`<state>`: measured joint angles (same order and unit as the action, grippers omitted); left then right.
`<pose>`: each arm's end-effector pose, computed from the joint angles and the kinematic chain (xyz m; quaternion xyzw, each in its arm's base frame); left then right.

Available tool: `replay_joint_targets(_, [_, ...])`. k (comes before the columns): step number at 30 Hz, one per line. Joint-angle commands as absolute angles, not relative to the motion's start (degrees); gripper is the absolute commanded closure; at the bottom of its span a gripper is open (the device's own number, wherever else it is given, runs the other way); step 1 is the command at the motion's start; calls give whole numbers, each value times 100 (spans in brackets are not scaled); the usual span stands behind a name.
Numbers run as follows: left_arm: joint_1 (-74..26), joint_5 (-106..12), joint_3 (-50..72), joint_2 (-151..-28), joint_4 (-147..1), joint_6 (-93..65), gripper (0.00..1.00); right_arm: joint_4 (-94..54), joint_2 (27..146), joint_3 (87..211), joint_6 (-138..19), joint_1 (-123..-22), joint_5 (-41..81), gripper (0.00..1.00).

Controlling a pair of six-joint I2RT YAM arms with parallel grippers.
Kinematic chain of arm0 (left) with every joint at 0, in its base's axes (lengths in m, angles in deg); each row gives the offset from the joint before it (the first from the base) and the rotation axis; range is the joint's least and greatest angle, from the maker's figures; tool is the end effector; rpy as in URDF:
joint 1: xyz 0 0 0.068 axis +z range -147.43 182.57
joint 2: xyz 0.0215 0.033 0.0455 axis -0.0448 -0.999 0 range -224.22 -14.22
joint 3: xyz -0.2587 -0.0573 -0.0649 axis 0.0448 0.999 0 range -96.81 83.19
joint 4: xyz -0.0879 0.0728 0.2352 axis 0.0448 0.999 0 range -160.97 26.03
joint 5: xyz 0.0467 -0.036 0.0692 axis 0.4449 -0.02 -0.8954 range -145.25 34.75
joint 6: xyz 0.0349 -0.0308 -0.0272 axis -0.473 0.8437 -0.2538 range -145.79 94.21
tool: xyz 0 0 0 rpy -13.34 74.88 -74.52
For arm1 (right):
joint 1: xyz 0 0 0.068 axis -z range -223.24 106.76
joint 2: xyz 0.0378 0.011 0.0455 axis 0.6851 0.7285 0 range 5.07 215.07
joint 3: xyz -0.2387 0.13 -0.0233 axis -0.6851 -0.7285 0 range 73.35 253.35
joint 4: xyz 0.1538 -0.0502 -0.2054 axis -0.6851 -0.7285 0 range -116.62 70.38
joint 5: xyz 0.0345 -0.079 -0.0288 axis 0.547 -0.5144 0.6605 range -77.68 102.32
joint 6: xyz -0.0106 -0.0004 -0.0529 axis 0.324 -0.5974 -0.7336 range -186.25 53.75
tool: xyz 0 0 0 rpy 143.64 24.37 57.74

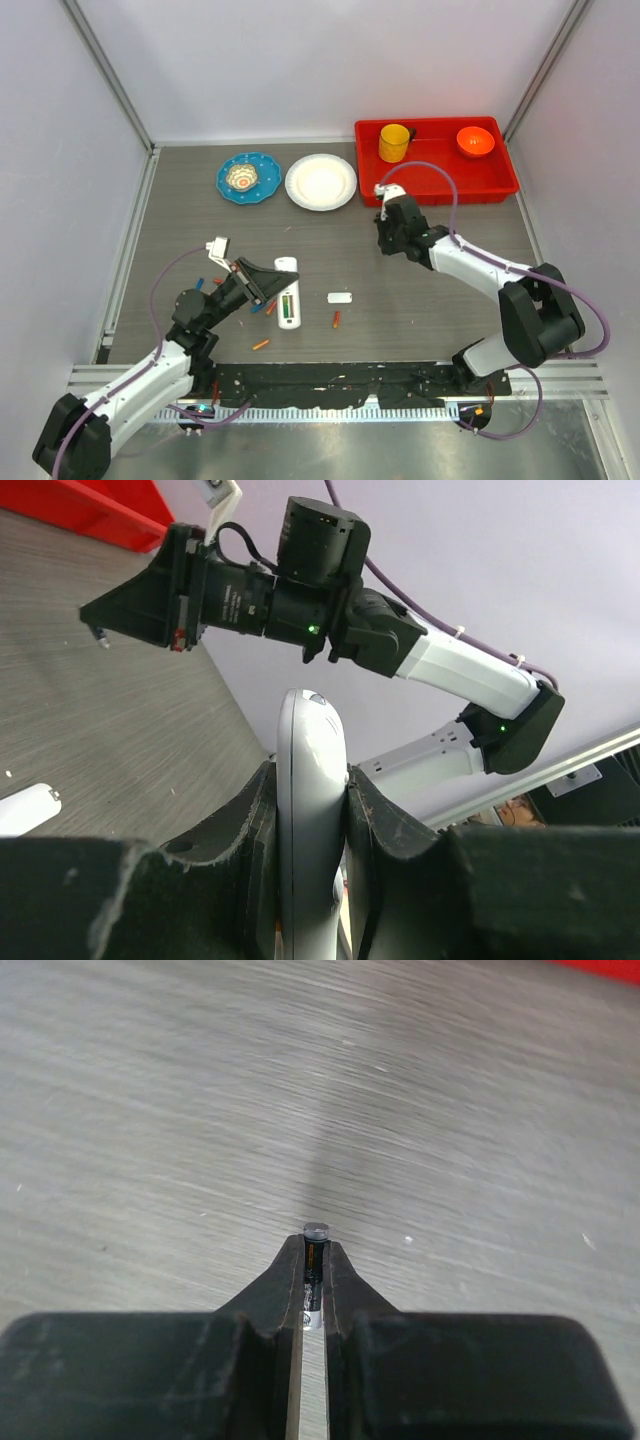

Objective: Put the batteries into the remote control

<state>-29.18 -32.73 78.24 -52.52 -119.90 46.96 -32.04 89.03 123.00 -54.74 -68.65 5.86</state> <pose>0.1233 -0.0923 0.2212 -0.0621 0.6100 -0.6899 0.3848 0.2757 0.1266 0.2078 -0.0917 0.9238 0.0669 0.3657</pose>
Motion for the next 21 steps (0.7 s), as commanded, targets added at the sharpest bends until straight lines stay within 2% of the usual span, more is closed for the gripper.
replay_joint_targets(1, [-2890,-3266,7836,-4859,-11897,4566,100,-2500,8962,12276,-7308,-7373,563,99])
replay_joint_targets(3, [-2890,-3275,7836,-4710,-11817,4549,100,-1754,8814,11986,-8484,-7391,1509,99])
replay_joint_targets(6, [-2890,-3301,7809,-4394,-11458,4461,100,-1223,8733,11571,-9627,-7409,1952,99])
replay_joint_targets(10, [-2890,-3389,7844,-4033,-11210,4408,100,-2915,9347,12492,-10543,-7514,2032,99])
replay_joint_targets(21, [-2898,-3425,7976,-3988,-11263,4452,100,-3824,9638,12723,-11089,-7875,2488,99])
